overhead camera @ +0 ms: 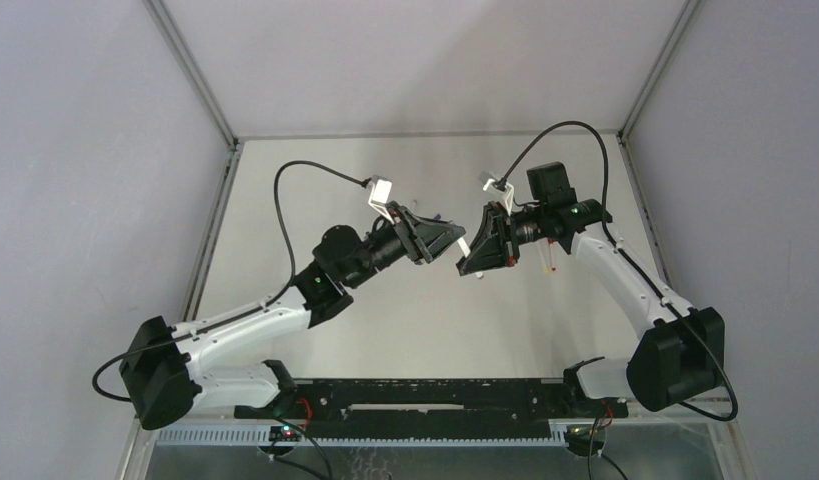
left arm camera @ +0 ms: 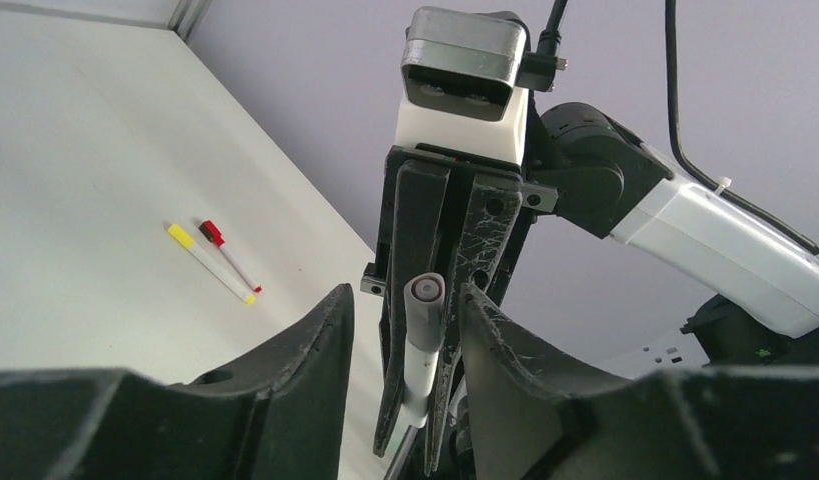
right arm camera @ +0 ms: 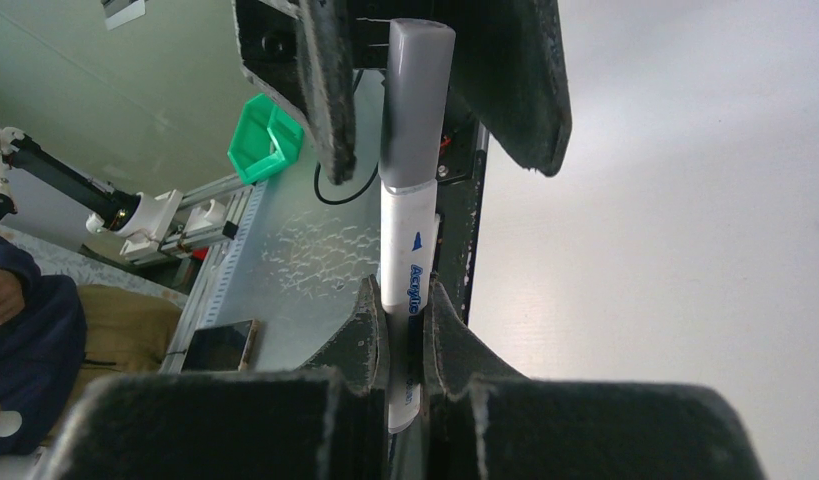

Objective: Insert the pens into the pen caps
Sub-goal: Press the pen cap onto the pen.

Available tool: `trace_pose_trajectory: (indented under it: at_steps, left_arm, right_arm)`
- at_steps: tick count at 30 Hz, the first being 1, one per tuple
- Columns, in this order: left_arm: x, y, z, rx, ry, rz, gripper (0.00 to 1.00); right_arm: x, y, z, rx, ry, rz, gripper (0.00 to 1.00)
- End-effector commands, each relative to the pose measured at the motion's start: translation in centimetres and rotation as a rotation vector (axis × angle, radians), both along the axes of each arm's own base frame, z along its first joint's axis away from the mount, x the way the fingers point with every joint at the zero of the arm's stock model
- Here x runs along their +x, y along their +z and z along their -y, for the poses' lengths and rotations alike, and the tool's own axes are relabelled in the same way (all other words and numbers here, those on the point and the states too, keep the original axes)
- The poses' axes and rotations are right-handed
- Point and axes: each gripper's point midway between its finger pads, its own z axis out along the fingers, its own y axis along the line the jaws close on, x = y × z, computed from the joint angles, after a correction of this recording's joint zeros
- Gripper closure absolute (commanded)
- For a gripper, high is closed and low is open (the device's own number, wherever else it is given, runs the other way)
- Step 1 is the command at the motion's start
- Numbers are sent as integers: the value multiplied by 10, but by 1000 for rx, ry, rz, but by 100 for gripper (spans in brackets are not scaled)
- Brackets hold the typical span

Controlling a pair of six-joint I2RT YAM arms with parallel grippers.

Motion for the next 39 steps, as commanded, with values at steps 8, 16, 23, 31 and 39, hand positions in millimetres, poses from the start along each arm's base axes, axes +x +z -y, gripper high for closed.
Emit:
trace_pose_trajectory:
  at_steps: [8,16,23,31,39]
  left_arm:
    - [0,39,5,-94,-24,25,57]
    - [2,45,-1,-121,4,21,56]
    - [2,48,-4,-136,10,20,60]
    - [1,53,-6,-148,13,25,62]
    - [0,50,-1,-140,-8,18,75]
  right_arm:
    - [-6,9,0,24,14,54,100]
    - [-6,9,0,21,12,54,100]
    - [-6,8,0,18,9,56,100]
    - [-6,7,0,14,7,59,100]
    - [-6,7,0,13,5,59,100]
